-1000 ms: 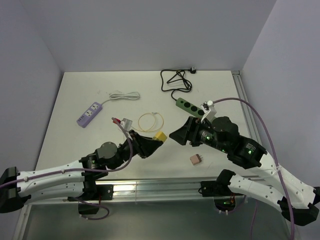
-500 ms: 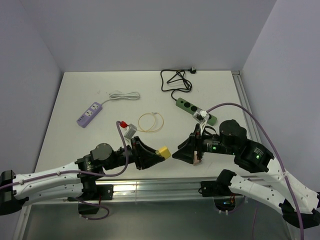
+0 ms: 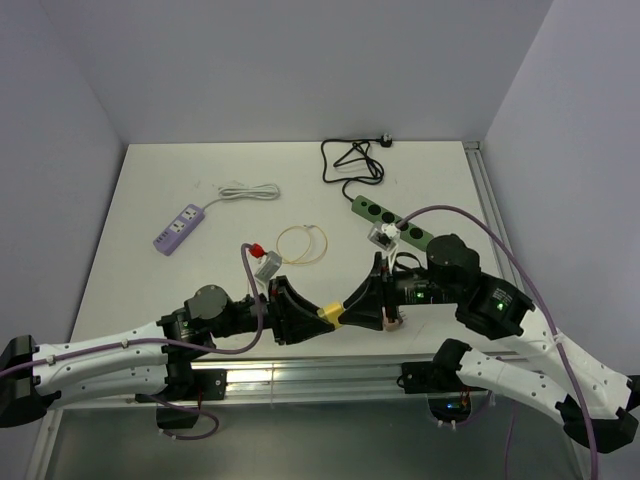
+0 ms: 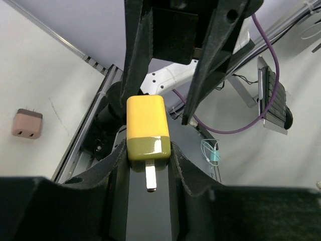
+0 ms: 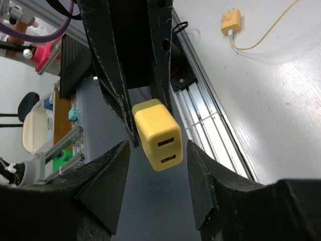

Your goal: Insert the plug

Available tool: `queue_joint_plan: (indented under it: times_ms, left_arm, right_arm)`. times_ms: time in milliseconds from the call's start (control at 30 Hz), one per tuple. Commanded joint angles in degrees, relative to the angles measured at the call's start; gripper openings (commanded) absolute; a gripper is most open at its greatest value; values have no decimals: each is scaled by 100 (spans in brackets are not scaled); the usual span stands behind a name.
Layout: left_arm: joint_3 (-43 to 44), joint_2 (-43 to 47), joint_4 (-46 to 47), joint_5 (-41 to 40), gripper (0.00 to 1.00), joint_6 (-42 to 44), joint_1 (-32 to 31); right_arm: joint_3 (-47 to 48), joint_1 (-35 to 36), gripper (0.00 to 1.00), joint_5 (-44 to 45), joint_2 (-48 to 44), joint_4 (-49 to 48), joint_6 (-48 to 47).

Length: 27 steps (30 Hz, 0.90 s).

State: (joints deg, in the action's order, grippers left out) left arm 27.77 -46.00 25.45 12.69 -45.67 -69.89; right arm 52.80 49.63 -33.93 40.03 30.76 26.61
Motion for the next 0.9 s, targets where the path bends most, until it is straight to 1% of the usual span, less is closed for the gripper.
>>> queue_joint_plan:
  times_ms: [0,267,367,400,467,500,533,567,600,633,667,700,733,767,800,833,867]
  left_arm:
    - [238,38,487,252,0,102,19]
    - [176,56,654,384,0,128,19]
    - [167,56,680,419,0,146,19]
    - [167,38,672,436,0,164,19]
    - [176,47,645,436,0,190,19]
    - [176,64,541,401,0,199,19]
    - [211,73,461,253,0,208,19]
    - [237,108,365,139,5,216,19]
    - [255,143,199,-10,14,208,19]
    - [308,196,-160,-247,29,182,19]
    - [334,318,-433,-815,70,129,19]
    - [361,398,-714,-1203,88,-28,19]
    - [396,486,-1222,-1486,97,-91,19]
    - [405,669,-1427,-2011,99,-143,19]
    - [413,749,-1638,-2259,99,-248,19]
    - [466,846,-2179,-2514,100,-345,19]
    - [492,1038,-2420,-3030,99,-450,19]
  right_arm:
    - [-76,-6,56,-342,119,-466,-103]
    - [-287,-14,55,-982,233,-940,-68]
    - [-349,-6,52,-1097,242,-1046,-77]
    - [-401,-14,45,-1220,225,-1098,-68]
    - [-437,-6,34,-1361,207,-1265,-16]
    - [-472,-14,20,-1483,198,-1327,11]
    - [-498,-6,11,-1546,189,-1449,46]
    - [-490,-6,0,-1572,181,-1476,55]
    - [-472,-14,0,-1573,180,-1459,37]
    - [-446,-6,0,-1442,180,-1363,11]
    - [-332,-6,0,-1310,180,-1249,-94]
    - [-253,-14,0,-1109,198,-1092,-156]
    - [-174,-6,0,-628,207,-742,-243]
    - [10,-23,0,-328,276,-556,-392]
    - [81,-41,0,-107,329,-284,-446]
    - [160,-67,0,356,443,-160,-568]
    - [335,-102,0,666,514,-28,-621]
